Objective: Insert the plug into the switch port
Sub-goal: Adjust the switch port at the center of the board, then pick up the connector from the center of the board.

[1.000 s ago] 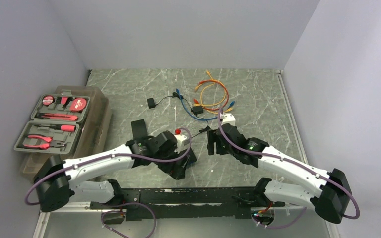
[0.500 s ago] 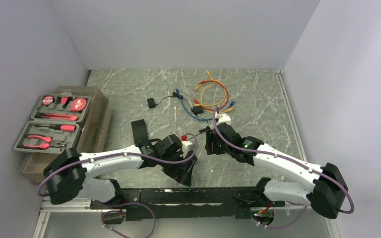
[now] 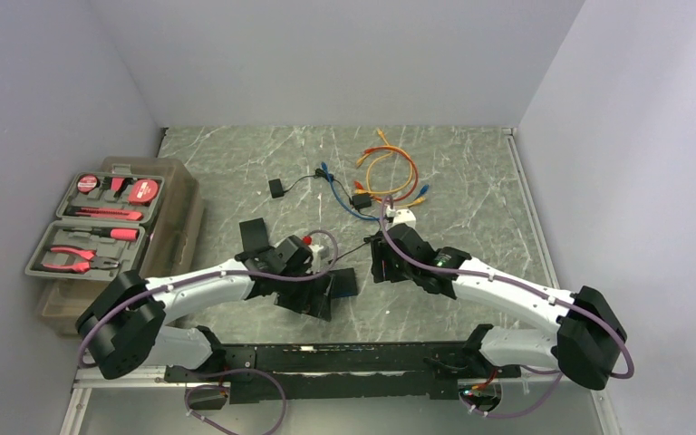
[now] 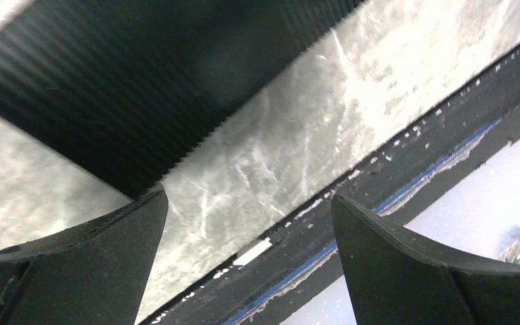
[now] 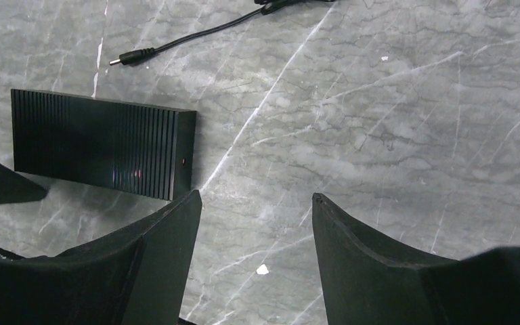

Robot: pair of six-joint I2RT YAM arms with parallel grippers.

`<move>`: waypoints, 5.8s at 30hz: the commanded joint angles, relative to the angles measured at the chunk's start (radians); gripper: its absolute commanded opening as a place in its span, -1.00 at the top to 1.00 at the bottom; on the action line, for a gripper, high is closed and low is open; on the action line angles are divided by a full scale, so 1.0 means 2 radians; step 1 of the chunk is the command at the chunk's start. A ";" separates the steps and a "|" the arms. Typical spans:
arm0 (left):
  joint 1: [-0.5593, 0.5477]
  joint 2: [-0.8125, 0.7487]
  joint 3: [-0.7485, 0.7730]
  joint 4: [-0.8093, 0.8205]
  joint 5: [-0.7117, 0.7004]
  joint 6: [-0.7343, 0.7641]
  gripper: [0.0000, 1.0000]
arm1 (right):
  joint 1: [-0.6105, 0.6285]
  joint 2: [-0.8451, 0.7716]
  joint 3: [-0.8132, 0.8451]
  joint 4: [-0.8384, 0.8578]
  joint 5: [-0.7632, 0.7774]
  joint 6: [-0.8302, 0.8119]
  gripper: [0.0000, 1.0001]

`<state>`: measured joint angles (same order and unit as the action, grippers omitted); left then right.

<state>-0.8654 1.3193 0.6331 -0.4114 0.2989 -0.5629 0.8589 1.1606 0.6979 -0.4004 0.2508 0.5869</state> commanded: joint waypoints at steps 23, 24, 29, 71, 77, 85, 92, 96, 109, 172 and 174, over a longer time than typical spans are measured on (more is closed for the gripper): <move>0.101 -0.079 -0.024 -0.019 -0.032 0.012 -0.99 | -0.034 0.155 0.077 0.090 -0.047 -0.025 -0.26; 0.101 -0.093 -0.028 -0.027 -0.035 0.010 -0.99 | -0.035 0.160 0.081 0.091 -0.049 -0.026 -0.26; 0.101 -0.129 -0.042 -0.048 -0.042 0.007 -0.99 | -0.035 0.184 0.094 0.098 -0.057 -0.029 -0.26; 0.115 0.056 0.005 -0.047 -0.190 0.000 -0.99 | -0.003 0.171 0.050 0.095 -0.075 -0.020 -0.20; 0.131 0.047 0.000 -0.051 -0.195 -0.005 -0.99 | 0.007 0.143 0.039 0.091 -0.070 -0.018 -0.20; 0.131 -0.018 -0.005 -0.093 -0.205 -0.024 -0.99 | 0.006 0.107 0.034 0.067 -0.023 -0.025 -0.23; 0.131 -0.094 0.006 -0.123 -0.216 -0.033 -0.99 | 0.005 0.078 0.030 0.058 -0.018 -0.036 -0.24; 0.131 -0.125 0.011 -0.114 -0.210 -0.027 -0.99 | -0.001 0.068 0.039 0.050 -0.016 -0.049 -0.25; 0.155 -0.177 0.031 -0.107 -0.267 -0.059 -0.99 | -0.027 0.116 0.168 0.027 -0.009 -0.096 -0.40; 0.186 -0.193 0.006 -0.031 -0.177 0.008 -0.99 | -0.143 0.567 0.575 -0.038 -0.068 -0.175 0.44; 0.187 -0.192 0.007 -0.031 -0.176 0.008 -0.99 | -0.143 0.564 0.569 -0.036 -0.068 -0.174 0.43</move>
<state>-0.4980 0.9356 0.6434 -0.5117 -0.0692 -0.5598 0.5735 2.3089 1.8503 -0.4801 0.0868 0.2497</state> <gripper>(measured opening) 0.994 0.280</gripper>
